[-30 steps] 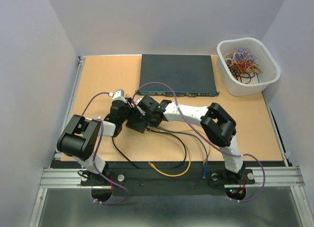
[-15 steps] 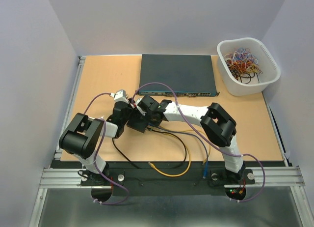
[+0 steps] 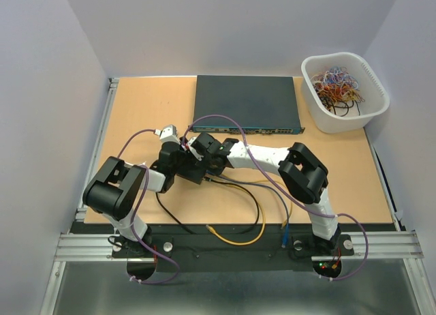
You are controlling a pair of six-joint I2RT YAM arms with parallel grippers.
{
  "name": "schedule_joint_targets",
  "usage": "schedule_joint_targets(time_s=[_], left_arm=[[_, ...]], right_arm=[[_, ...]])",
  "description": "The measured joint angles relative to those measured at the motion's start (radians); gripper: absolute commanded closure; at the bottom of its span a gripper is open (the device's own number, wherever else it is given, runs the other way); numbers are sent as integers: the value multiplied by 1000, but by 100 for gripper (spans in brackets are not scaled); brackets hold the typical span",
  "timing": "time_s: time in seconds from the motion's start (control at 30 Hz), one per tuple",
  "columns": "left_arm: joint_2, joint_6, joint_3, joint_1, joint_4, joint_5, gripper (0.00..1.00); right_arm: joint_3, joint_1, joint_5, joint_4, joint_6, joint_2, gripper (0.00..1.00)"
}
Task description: Insert the plug into the switch port
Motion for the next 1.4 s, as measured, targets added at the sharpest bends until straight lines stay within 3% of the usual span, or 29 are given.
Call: schedule_joint_targets(time_s=[0.6,0.87,1.0,1.2,1.4], left_arm=[[17,3,0,-16,27,-63,43],[23,-21,4,-67,29,-33,43],[23,-37,6,-69,26,-32,43],[23,-38,10,-73,18,-18,43],[23,-36,16,-85,4,45,43]], right_arm=[[-11,-11,-2,46,-5,-37,100],[-5,-13,-21,369,-10,-100,100],[-13,-18,-26,401,-6,-106,100],[-145,-14,8,498,-5,-158,100],[-381,-8,62,575,22,-323,100]])
